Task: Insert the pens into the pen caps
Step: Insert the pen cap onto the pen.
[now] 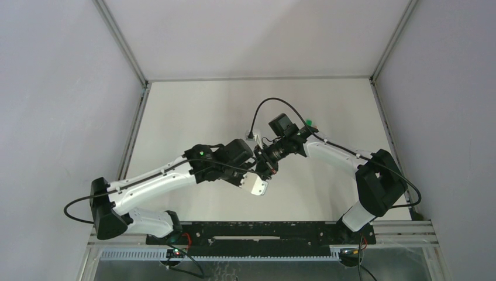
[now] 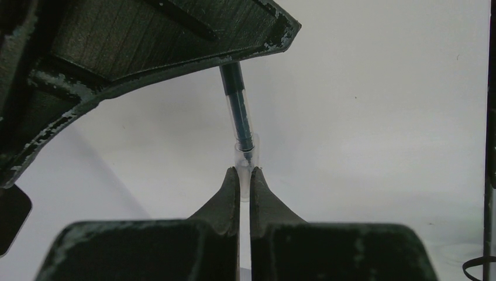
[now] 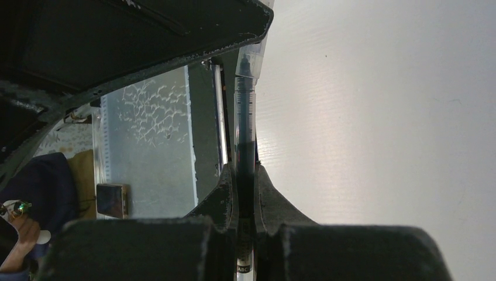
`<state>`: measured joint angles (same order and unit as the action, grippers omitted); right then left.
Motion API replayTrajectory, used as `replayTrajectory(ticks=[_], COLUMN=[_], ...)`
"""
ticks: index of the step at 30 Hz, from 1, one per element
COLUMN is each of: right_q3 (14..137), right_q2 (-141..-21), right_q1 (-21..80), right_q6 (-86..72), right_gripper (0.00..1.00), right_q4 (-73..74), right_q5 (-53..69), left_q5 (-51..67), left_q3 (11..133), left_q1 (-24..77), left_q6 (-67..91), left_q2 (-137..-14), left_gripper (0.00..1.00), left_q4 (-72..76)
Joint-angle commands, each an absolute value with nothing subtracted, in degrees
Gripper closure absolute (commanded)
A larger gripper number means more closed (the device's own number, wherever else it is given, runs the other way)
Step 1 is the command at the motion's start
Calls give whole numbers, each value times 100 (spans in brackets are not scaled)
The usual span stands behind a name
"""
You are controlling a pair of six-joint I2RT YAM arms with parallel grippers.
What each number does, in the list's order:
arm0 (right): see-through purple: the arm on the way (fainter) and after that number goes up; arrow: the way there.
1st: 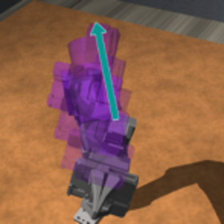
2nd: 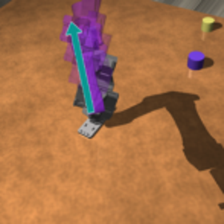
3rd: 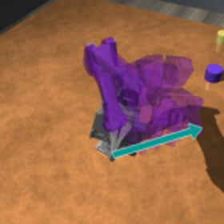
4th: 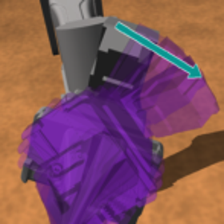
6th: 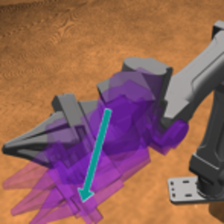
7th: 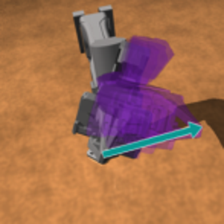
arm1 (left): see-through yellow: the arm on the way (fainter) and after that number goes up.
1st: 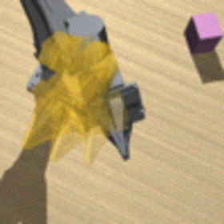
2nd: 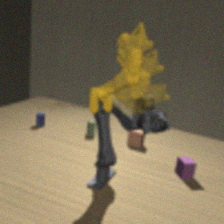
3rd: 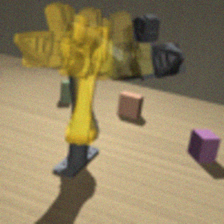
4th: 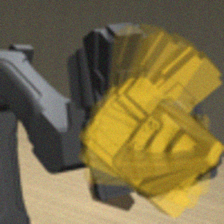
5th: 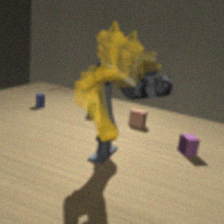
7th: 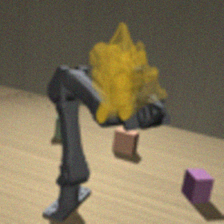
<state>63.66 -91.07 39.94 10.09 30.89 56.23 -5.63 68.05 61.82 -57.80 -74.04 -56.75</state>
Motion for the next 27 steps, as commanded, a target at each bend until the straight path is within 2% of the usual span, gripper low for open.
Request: replayTrajectory(ticks=[1,18,27], right_q3=[6592,6592,6594], right_q2=[-8957,-8880,-8920], right_q1=[4034,4023,4043], right_q6=[929,1128,1316], right_gripper=[100,100,100], right_q4=[2978,3053,3118], right_q5=[5563,5810,6153], left_q5=[-408,-456,-350], left_q3=[7248,7080,7221], left_q1=[6258,6161,6161], left_q6=[-5529,-5209,-5223], left_q2=[-7408,-7342,-7418], left_gripper=[100,100,96], left_q4=[-5431,-5482,-5458])
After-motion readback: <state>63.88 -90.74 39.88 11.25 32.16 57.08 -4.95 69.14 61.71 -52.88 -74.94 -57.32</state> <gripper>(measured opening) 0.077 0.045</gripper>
